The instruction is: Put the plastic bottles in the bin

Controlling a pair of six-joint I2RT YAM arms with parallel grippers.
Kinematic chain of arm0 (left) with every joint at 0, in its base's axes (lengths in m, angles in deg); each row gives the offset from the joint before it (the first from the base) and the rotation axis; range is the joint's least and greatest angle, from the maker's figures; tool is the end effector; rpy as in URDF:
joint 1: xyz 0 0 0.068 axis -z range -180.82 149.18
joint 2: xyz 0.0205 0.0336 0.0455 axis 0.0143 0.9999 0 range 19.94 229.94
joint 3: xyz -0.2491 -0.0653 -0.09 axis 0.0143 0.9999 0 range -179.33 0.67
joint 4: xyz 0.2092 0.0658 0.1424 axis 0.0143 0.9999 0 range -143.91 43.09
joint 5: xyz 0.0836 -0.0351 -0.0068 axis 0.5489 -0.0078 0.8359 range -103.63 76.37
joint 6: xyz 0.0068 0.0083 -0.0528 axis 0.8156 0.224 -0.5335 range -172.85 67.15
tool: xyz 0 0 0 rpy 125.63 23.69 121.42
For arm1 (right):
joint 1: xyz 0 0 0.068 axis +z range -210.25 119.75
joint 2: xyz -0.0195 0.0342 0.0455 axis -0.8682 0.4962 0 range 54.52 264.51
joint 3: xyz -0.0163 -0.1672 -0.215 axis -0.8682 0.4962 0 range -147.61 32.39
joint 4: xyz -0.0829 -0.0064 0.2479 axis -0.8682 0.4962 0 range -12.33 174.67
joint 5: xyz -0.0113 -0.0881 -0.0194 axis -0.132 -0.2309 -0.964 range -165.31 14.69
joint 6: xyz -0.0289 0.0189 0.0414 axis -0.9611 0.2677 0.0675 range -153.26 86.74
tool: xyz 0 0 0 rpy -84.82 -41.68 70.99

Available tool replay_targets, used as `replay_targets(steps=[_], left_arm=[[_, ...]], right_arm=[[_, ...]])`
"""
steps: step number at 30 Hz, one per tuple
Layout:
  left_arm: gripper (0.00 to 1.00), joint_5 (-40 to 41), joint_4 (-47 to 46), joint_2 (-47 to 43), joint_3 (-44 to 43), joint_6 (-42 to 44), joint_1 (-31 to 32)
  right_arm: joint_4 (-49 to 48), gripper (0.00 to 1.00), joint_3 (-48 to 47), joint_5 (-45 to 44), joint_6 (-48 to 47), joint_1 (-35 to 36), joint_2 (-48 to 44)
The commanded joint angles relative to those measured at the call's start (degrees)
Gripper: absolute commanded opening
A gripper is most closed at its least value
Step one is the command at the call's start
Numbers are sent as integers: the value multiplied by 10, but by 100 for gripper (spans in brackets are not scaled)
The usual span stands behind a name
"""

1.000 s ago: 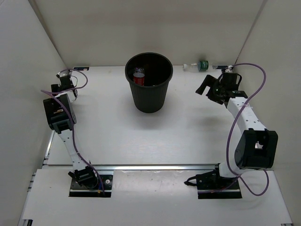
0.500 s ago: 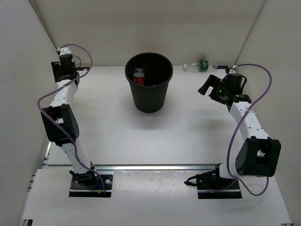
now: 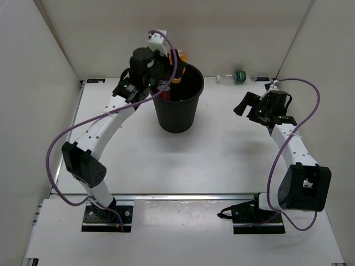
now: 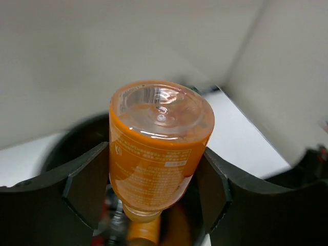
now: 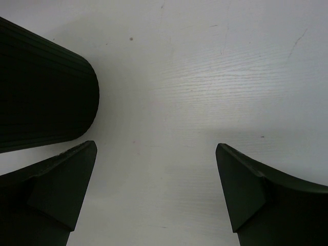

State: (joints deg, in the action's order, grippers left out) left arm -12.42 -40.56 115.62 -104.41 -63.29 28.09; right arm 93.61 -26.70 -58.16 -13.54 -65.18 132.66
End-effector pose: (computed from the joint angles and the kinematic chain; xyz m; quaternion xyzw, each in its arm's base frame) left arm 0.3395 -0.1867 0.4678 0.1101 0.7227 -0.2225 0.6451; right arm 0.3053 -0.0158 0.2867 0.1200 0.8715 0.1899 0.4358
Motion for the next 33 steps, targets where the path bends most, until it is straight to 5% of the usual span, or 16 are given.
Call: replay_targets(steps=[1,2,5,17,26,33], left_arm=[[46,-75,27,42,17,-78,-14],[71,-68,20,43,18,-71,-7],[99,-40,29,42,30,-51,18],[99,-34,68,-39,38,-54,23],[99,186,143,-244,224,-80,-40],[99,227,228,-355,330,-125,-115]], right_arm=[[-42,99,-7,-4,-17,4,-27],[-44,99,-3,-4,-15,-2,-27],[-54,99,-37,-21,-8,-10,-6],[-59,100,-286,-205,119,4,235],[-70,99,-507,-241,253,8,460],[62,99,-904,-260,361,19,763]])
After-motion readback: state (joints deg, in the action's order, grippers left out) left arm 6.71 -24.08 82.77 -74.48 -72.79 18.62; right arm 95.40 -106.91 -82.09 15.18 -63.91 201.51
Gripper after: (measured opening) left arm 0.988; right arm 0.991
